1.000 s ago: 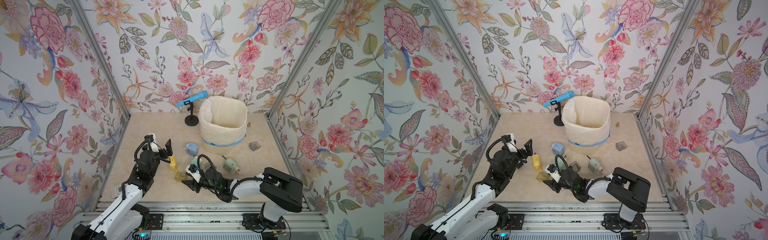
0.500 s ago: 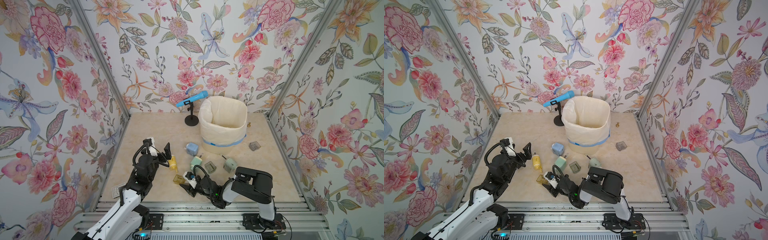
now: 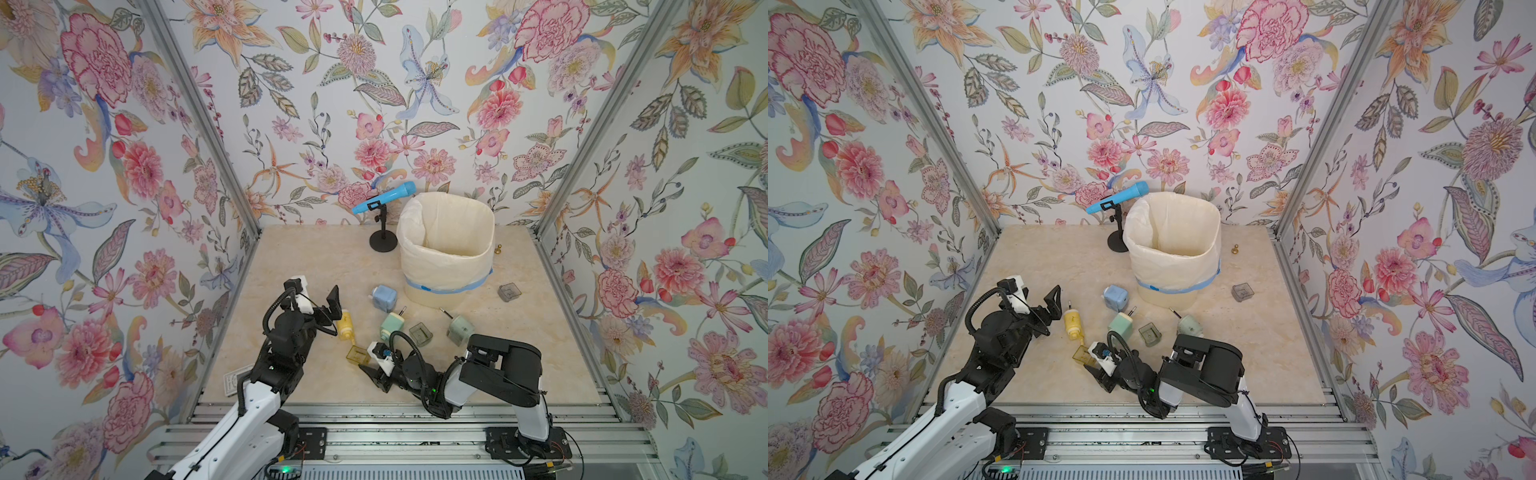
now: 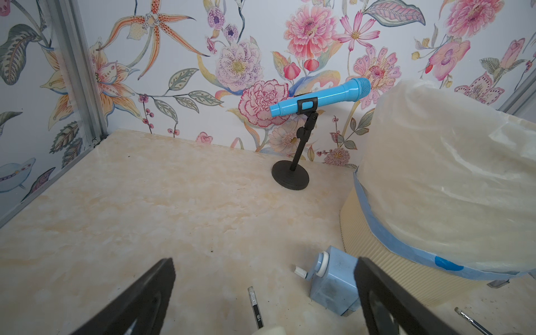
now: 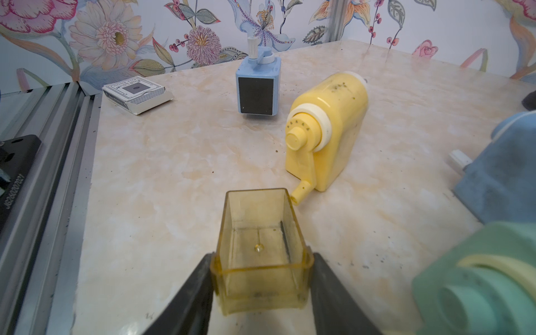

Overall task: Take out the pencil sharpener tray and clean the shavings
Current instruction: Place the container at the center of the board.

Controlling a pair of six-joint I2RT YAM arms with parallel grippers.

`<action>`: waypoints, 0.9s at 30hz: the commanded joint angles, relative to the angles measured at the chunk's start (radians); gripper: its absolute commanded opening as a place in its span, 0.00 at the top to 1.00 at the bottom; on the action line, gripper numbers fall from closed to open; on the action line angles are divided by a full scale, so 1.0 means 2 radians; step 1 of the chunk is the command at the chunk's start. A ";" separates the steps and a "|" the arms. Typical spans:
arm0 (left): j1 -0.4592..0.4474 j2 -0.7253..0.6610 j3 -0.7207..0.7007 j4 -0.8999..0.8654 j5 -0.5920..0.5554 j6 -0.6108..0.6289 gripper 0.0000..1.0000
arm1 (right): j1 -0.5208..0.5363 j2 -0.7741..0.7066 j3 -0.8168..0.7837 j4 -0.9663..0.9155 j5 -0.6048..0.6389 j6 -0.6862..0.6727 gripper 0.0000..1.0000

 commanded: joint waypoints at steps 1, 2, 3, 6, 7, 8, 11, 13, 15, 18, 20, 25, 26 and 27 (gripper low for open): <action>0.004 -0.007 -0.008 -0.001 0.003 -0.008 0.00 | 0.003 0.006 0.007 0.003 0.007 -0.007 0.41; 0.004 -0.007 -0.007 -0.003 0.004 -0.008 0.00 | 0.003 0.005 0.009 0.000 0.007 -0.006 0.34; 0.004 -0.008 -0.006 -0.005 0.004 -0.008 0.00 | 0.004 0.004 0.011 -0.005 0.012 -0.004 0.28; 0.004 -0.013 -0.002 -0.009 0.005 -0.007 0.00 | 0.006 -0.002 0.011 -0.012 0.022 -0.002 0.17; 0.004 -0.015 -0.001 -0.010 0.004 -0.006 0.00 | 0.006 -0.009 0.007 -0.012 0.025 -0.001 0.14; 0.004 -0.017 0.000 -0.011 0.005 -0.005 0.00 | 0.007 -0.016 0.003 -0.011 0.028 0.000 0.11; 0.004 -0.019 0.005 -0.018 0.013 0.001 0.00 | 0.008 -0.063 -0.017 -0.017 0.037 -0.002 0.06; 0.003 -0.013 0.009 -0.024 0.018 0.006 0.00 | 0.007 -0.110 -0.029 -0.037 0.040 -0.002 0.05; 0.003 -0.005 0.011 -0.028 0.026 0.012 0.00 | 0.006 -0.163 -0.034 -0.079 0.045 -0.005 0.04; 0.002 0.004 0.010 -0.019 0.044 0.015 0.00 | -0.003 -0.229 -0.040 -0.135 0.051 -0.013 0.02; 0.000 0.009 0.010 -0.008 0.051 0.011 0.00 | -0.014 -0.270 -0.032 -0.201 0.059 -0.010 0.02; -0.030 0.027 0.009 0.030 0.064 0.011 0.00 | -0.056 -0.367 -0.012 -0.344 0.096 0.008 0.00; -0.038 0.034 0.008 0.038 0.060 0.007 0.00 | -0.062 -0.390 -0.016 -0.354 0.106 0.005 0.00; -0.049 0.039 0.005 0.054 0.062 0.007 0.00 | -0.068 -0.413 -0.022 -0.365 0.112 0.001 0.00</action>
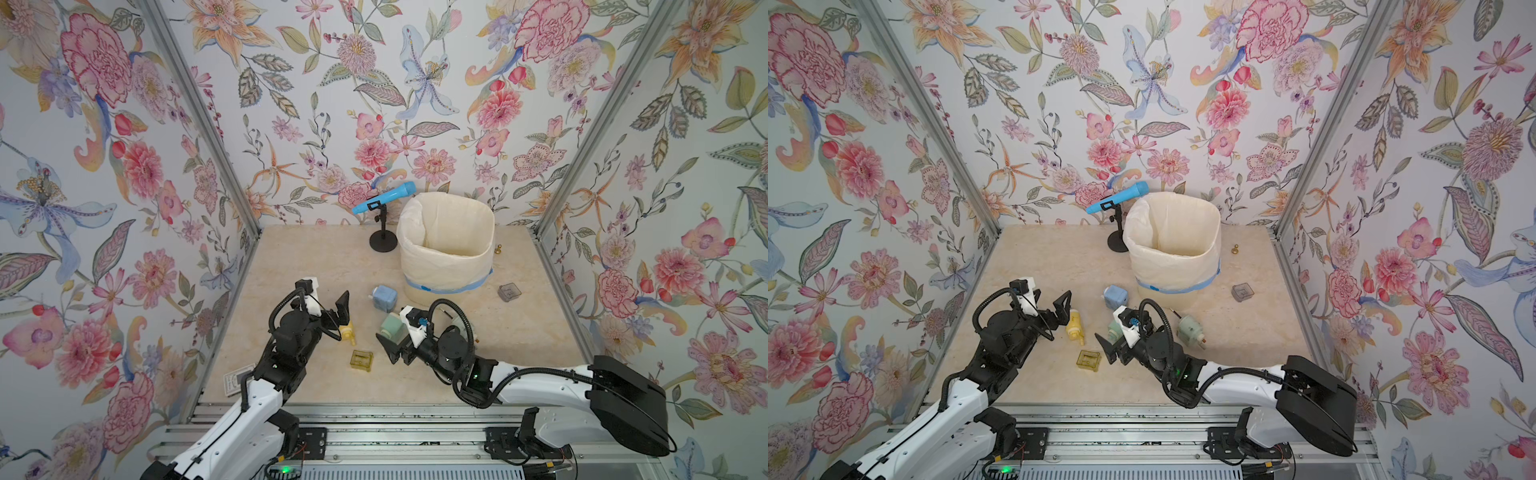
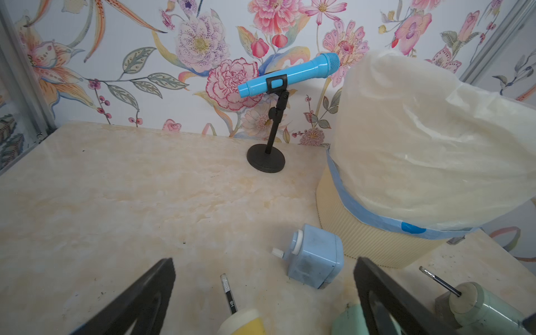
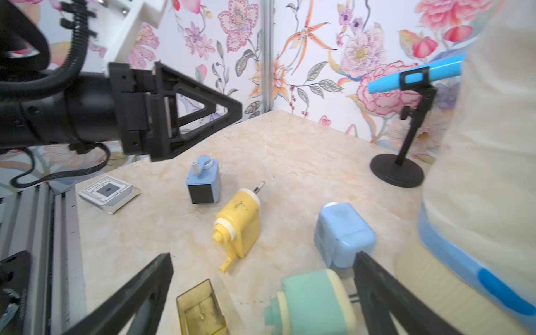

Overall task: Take out the pencil sharpener tray and clean the shavings
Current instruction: Place the container at the center of the board, then pick up the pencil sharpener from the center of the board.

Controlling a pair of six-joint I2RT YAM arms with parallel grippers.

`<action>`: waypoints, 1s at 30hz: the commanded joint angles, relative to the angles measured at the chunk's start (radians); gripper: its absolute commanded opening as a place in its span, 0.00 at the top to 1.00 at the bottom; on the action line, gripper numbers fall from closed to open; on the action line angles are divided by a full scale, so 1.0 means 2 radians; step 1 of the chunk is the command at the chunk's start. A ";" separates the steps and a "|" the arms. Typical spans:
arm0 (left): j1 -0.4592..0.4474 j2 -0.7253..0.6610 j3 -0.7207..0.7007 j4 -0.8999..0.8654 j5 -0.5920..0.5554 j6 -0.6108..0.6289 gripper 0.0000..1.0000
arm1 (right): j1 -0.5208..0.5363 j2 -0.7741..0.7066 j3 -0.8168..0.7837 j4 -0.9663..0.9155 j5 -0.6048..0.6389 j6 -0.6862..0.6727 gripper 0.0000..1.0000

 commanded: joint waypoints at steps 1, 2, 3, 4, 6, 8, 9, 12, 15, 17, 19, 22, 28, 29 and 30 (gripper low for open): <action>-0.028 0.015 0.002 0.057 0.008 0.002 0.00 | -0.017 -0.066 -0.005 -0.093 0.042 -0.003 0.00; -0.044 0.020 -0.002 0.073 0.003 -0.001 0.00 | -0.025 -0.090 -0.007 -0.110 0.048 -0.004 0.00; -0.057 0.025 -0.002 0.083 0.005 0.000 0.00 | -0.032 -0.113 -0.008 -0.130 0.054 -0.005 0.00; -0.067 0.030 0.000 0.089 0.004 0.005 0.00 | -0.039 -0.133 -0.010 -0.144 0.057 -0.005 0.00; -0.092 0.045 0.010 0.085 0.006 0.020 0.00 | -0.062 -0.177 -0.016 -0.179 0.063 -0.004 0.00; -0.101 0.067 0.031 0.056 0.022 0.026 0.00 | -0.089 -0.220 -0.023 -0.208 0.062 -0.001 0.00; -0.103 0.081 0.043 0.039 0.027 0.025 0.00 | -0.103 -0.240 -0.026 -0.227 0.062 0.002 0.00; -0.120 0.111 0.052 0.032 0.030 0.041 0.00 | -0.133 -0.287 -0.034 -0.253 0.081 0.022 0.00; -0.131 0.138 0.068 0.002 0.029 0.030 0.00 | -0.147 -0.313 -0.029 -0.290 0.114 0.047 0.00; -0.139 0.158 0.083 -0.027 0.030 0.020 0.00 | -0.156 -0.318 -0.020 -0.322 0.138 0.060 0.00; -0.161 0.170 0.094 -0.046 0.010 0.027 0.00 | -0.165 -0.322 -0.013 -0.345 0.151 0.065 0.00; -0.178 0.173 0.094 -0.045 -0.042 0.031 0.00 | -0.178 -0.332 -0.010 -0.361 0.154 0.077 0.00; -0.148 0.186 0.141 -0.079 -0.001 0.080 0.00 | -0.206 -0.346 -0.011 -0.382 0.126 0.105 0.00; -0.144 0.194 0.154 -0.094 -0.004 0.079 0.00 | -0.208 -0.346 -0.010 -0.385 0.124 0.107 0.00; -0.142 0.204 0.166 -0.107 -0.008 0.084 0.00 | -0.210 -0.346 -0.011 -0.389 0.123 0.108 0.00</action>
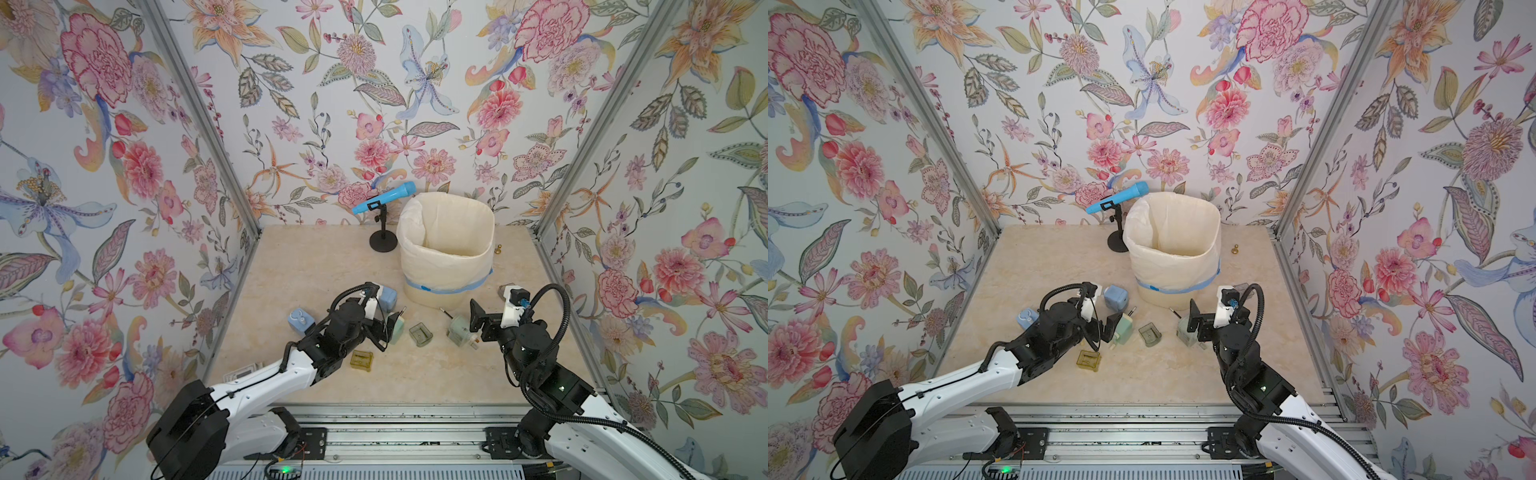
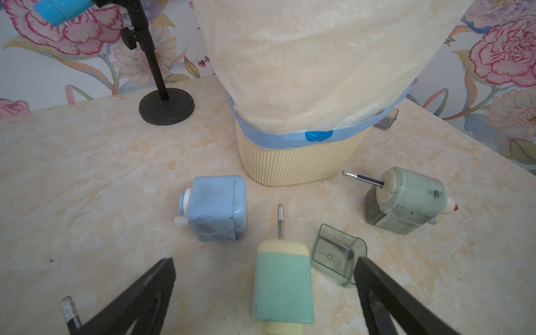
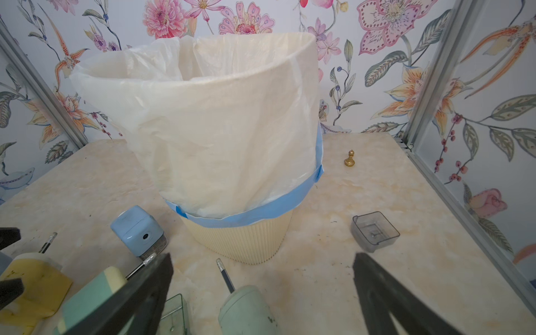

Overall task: Take out the pencil sharpener tray and clean the shavings
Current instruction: Pick up the pencil sharpener from the center of the board.

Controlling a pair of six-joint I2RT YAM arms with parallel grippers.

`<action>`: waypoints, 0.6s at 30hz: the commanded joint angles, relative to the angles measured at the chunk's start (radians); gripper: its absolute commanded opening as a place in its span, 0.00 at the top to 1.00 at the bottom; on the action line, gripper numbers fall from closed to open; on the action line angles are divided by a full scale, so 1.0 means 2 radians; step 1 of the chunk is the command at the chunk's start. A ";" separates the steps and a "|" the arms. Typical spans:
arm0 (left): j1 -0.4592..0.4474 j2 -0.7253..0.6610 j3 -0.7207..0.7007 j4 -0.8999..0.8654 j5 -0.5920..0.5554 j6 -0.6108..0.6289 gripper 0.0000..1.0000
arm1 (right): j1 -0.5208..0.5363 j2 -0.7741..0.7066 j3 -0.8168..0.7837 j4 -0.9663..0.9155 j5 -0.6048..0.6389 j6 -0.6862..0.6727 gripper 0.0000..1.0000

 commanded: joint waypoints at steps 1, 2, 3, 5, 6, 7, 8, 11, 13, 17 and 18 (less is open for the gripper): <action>0.012 0.024 0.051 -0.052 -0.006 0.029 0.00 | -0.007 -0.005 0.014 -0.026 -0.004 0.023 0.00; 0.013 0.032 0.060 -0.060 -0.013 0.035 0.00 | -0.009 -0.007 0.014 -0.028 -0.005 0.024 0.00; 0.015 0.041 0.073 -0.073 -0.019 0.042 0.00 | -0.012 -0.009 0.013 -0.030 -0.006 0.026 0.00; 0.031 0.062 0.104 -0.105 -0.005 0.047 0.00 | -0.017 -0.014 0.013 -0.035 -0.012 0.029 0.00; 0.045 0.074 0.128 -0.130 0.014 0.040 0.00 | -0.017 -0.018 0.015 -0.039 -0.016 0.030 0.00; 0.059 0.086 0.149 -0.154 0.035 0.035 0.00 | -0.017 -0.021 0.016 -0.044 -0.020 0.029 0.00; 0.068 0.096 0.170 -0.176 0.049 0.030 0.00 | -0.018 -0.024 0.019 -0.049 -0.022 0.028 0.00; 0.086 0.117 0.221 -0.225 0.067 0.016 0.00 | -0.038 -0.034 0.024 -0.067 -0.023 0.034 0.00; 0.086 0.121 0.235 -0.234 0.082 0.024 0.00 | -0.043 -0.040 0.023 -0.071 -0.027 0.040 0.00; 0.082 0.132 0.268 -0.288 0.110 0.122 0.00 | -0.051 -0.045 0.029 -0.075 -0.044 0.042 0.00; 0.085 0.129 0.267 -0.293 0.101 0.143 0.00 | -0.052 -0.046 0.031 -0.076 -0.046 0.044 0.00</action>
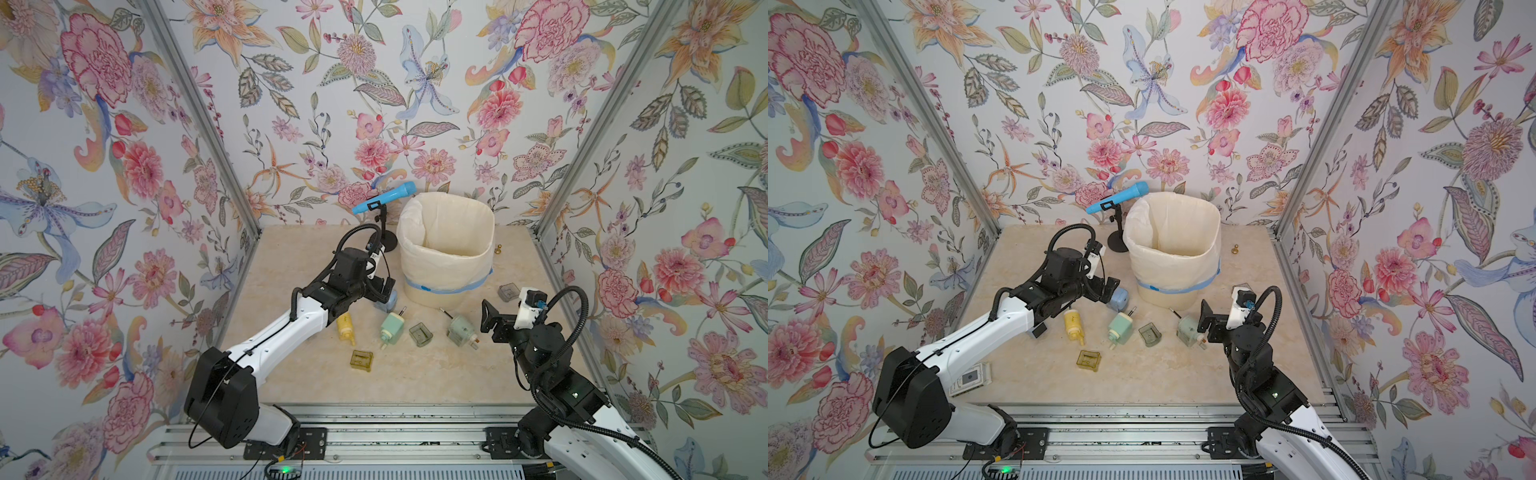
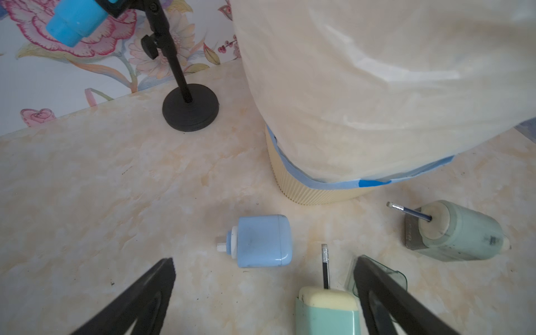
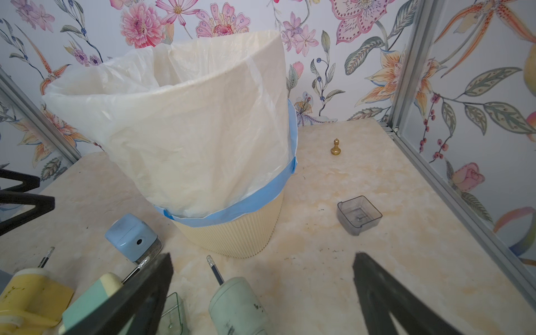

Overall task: Take out the pencil sharpener tray and clean the shavings
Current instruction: Pick up the pencil sharpener from the center of the board.

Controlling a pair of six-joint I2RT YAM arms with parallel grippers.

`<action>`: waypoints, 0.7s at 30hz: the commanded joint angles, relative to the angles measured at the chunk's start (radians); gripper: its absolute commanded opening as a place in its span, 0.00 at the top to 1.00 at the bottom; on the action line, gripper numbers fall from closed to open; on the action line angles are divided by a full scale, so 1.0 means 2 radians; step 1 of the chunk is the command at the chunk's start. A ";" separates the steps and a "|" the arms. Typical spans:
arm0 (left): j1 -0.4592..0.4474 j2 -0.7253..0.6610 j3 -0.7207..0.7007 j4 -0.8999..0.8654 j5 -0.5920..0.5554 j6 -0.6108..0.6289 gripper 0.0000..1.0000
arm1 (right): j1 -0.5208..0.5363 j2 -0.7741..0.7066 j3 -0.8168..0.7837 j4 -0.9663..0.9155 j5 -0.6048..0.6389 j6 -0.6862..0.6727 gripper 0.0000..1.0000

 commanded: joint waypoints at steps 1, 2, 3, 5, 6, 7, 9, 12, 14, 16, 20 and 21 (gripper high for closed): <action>0.006 0.001 0.012 -0.058 0.029 0.102 0.00 | -0.006 -0.006 0.020 -0.017 -0.014 0.015 0.00; 0.012 -0.005 -0.002 -0.048 0.042 0.137 0.00 | -0.007 -0.005 0.020 -0.017 -0.023 0.017 0.00; 0.017 -0.012 -0.017 -0.034 0.062 0.174 0.00 | -0.009 -0.005 0.021 -0.016 -0.028 0.019 0.00; 0.030 -0.025 -0.048 -0.004 0.107 0.248 0.00 | -0.011 -0.002 0.022 -0.017 -0.036 0.024 0.00; 0.040 -0.028 -0.059 0.010 0.123 0.269 0.00 | -0.012 -0.001 0.023 -0.017 -0.040 0.025 0.00; 0.053 -0.027 -0.063 0.021 0.142 0.280 0.00 | -0.013 0.002 0.023 -0.016 -0.044 0.025 0.00; 0.086 -0.011 -0.050 0.020 0.190 0.306 0.00 | -0.017 0.005 0.024 -0.016 -0.056 0.028 0.00; 0.104 0.028 -0.009 -0.044 0.251 0.407 0.00 | -0.021 0.011 0.026 -0.018 -0.073 0.034 0.00; 0.105 0.071 0.031 -0.109 0.270 0.481 0.00 | -0.023 0.018 0.028 -0.020 -0.082 0.036 0.00; 0.107 0.119 0.088 -0.190 0.271 0.540 0.00 | -0.025 0.027 0.033 -0.024 -0.088 0.038 0.00; 0.110 0.208 0.181 -0.292 0.255 0.609 0.01 | -0.029 0.040 0.049 -0.035 -0.093 0.034 0.00; 0.112 0.217 0.185 -0.281 0.258 0.611 0.01 | -0.029 0.041 0.053 -0.039 -0.093 0.033 0.00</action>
